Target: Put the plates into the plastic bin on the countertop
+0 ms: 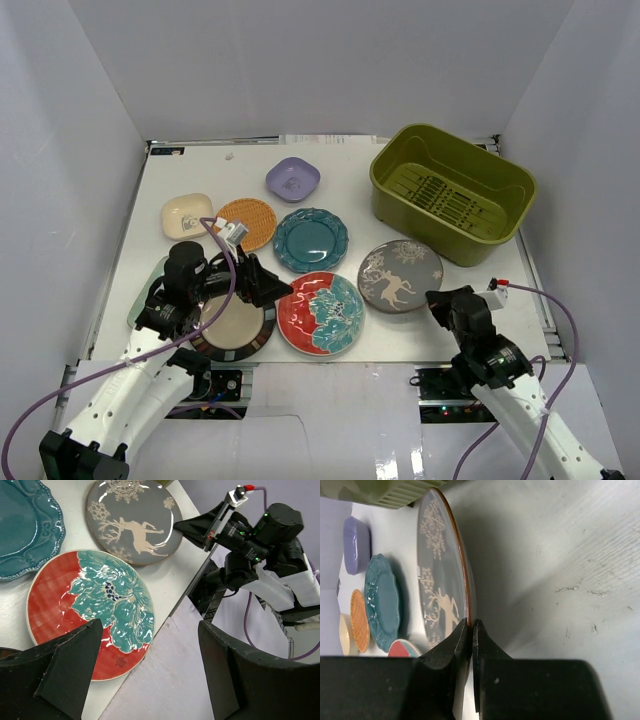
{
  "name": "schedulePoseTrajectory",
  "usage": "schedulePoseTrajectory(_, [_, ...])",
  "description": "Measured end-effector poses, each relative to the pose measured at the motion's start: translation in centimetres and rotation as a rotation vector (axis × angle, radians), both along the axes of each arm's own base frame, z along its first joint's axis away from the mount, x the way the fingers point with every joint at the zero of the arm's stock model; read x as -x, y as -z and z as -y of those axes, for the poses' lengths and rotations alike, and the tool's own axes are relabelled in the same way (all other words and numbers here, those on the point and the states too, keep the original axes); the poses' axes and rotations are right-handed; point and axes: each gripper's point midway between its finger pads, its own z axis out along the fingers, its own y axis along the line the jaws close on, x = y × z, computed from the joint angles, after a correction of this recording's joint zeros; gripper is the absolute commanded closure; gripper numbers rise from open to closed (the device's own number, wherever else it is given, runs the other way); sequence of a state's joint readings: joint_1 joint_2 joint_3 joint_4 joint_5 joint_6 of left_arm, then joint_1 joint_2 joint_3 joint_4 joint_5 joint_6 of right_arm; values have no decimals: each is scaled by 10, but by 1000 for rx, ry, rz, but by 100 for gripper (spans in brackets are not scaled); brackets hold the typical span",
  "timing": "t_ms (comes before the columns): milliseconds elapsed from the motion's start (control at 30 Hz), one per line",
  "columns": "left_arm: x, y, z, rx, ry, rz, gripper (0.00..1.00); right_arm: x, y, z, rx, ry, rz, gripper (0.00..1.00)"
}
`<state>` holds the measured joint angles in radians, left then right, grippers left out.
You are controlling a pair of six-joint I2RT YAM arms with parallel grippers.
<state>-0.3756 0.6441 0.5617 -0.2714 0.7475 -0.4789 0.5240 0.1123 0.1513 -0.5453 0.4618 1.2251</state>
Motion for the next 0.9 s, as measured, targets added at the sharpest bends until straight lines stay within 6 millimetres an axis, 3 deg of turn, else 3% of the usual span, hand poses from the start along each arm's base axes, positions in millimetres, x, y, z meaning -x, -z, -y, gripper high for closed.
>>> schedulePoseTrajectory(200, [-10,10,-2,-25,-45,-40,15,11,-31,2,57,-72,21,92])
schedulePoseTrajectory(433, [-23,33,-2,-71,-90,-143,15,15,-76,-16,27,-188,70,92])
schedulePoseTrajectory(533, [-28,26,-2,-71,-107,-135,16,16,-99,-31,-4,-262,86,92])
schedulePoseTrajectory(700, [-42,-3,-1,-51,-139,-80,17,7,-135,-57,-47,-365,134,92])
schedulePoseTrajectory(900, [-50,-15,-3,-50,-177,-47,16,-31,-191,-70,49,-388,232,92])
